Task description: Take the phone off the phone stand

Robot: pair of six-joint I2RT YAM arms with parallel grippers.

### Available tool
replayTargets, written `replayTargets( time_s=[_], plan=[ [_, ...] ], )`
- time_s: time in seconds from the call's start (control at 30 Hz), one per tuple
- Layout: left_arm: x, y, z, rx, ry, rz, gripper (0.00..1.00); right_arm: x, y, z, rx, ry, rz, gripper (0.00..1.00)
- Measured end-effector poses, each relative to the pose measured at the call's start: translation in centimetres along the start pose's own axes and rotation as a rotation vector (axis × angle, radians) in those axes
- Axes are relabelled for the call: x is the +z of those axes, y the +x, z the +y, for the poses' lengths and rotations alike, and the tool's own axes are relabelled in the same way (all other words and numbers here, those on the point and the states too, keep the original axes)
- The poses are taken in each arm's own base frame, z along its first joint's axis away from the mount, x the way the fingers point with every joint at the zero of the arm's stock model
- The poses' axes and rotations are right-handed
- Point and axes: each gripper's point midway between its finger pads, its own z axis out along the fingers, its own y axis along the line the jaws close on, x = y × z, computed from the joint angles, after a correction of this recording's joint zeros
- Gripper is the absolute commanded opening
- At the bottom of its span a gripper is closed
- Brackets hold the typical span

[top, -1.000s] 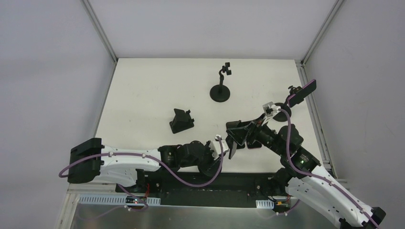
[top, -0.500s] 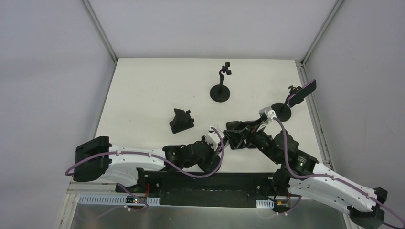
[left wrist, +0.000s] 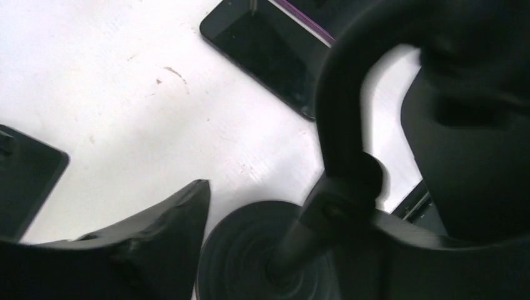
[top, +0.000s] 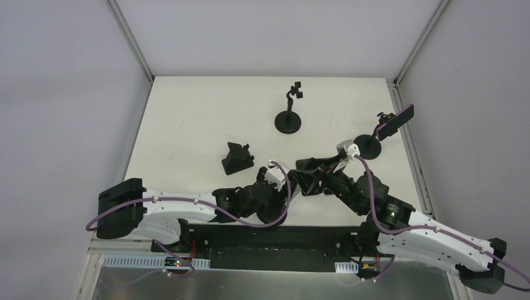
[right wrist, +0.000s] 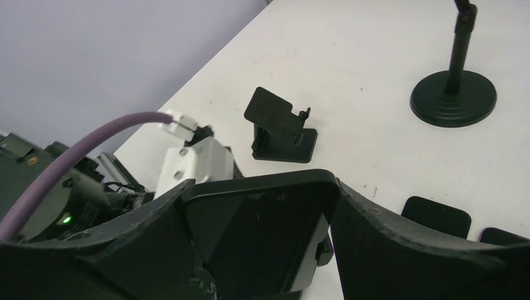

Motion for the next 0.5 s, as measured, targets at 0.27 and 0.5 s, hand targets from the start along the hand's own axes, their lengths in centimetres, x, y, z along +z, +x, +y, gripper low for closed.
replayTargets(
  time_s=[0.27, 0.5],
  plan=[
    [-0.3, -1.3, 1.5, -0.027, -0.026, -0.034, 0.99, -0.5, -1.0, 1.8, -0.017, -0.080, 0.007, 0.00],
    [-2.9, -1.8, 0.4, -0.005, 0.126, -0.090, 0.99, -0.9, -0.8, 3.0, -0.020, -0.144, 0.023, 0.00]
  ],
)
